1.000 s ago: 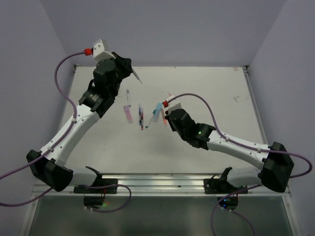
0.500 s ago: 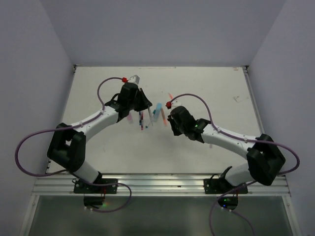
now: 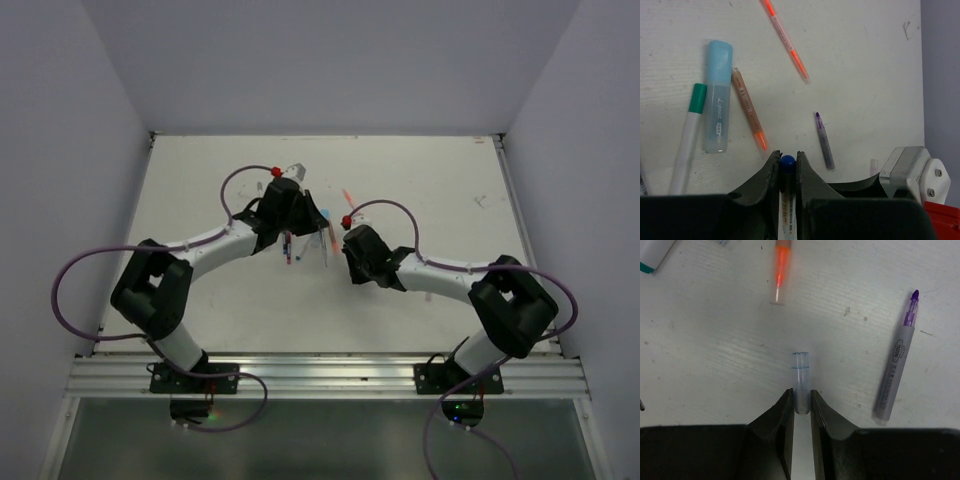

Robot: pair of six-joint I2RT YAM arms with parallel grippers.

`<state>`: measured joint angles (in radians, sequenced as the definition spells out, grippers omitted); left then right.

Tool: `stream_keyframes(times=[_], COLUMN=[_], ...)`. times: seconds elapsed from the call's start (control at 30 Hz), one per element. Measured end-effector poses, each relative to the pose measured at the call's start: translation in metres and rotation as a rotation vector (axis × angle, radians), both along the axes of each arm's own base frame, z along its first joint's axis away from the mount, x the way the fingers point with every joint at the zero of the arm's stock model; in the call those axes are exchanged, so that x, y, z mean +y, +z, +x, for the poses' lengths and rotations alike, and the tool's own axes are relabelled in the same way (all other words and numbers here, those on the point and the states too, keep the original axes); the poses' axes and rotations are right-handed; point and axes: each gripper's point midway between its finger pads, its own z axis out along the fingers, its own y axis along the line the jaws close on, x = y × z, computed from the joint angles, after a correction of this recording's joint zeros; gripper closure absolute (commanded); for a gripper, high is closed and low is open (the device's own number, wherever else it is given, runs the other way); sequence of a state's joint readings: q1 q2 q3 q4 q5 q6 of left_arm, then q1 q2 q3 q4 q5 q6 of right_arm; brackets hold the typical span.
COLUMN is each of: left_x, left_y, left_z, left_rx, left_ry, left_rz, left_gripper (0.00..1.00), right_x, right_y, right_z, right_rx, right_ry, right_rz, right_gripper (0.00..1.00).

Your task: Open the pen caps

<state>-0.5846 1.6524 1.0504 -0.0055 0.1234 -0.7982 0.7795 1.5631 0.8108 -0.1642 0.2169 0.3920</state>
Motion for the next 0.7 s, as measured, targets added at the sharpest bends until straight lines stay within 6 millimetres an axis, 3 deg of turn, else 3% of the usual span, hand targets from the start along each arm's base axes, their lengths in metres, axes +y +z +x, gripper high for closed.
stream_keyframes(times=[0.23, 0.43, 0.57, 0.7], left_x=[-0.008, -0.011, -0.012, -0.011], left_y=[-0.015, -0.016, -0.015, -0.020], left_z=[-0.005, -0.006, -0.004, -0.006], left_rx=[0.031, 0.031, 0.021, 0.020], left_ry=[-0.014, -0.018, -0.017, -0.015], left_rz=[0.011, 0.008, 0.002, -0.005], left_gripper=[1.00, 1.00, 1.00, 1.00], right_x=[-0.002, -0.003, -0.004, 0.001], right_y=[-0.002, 0.003, 0.026, 0.064], right_z=[0.002, 0.001, 0.001, 0.003], right_rx=[0.001, -0.006, -0.038, -0.100], right_ry=[-0.020, -0.023, -0.030, -0.029], right_rz=[0.015, 0.022, 0.057, 0.140], right_gripper=[0.64, 0.61, 0.51, 0.46])
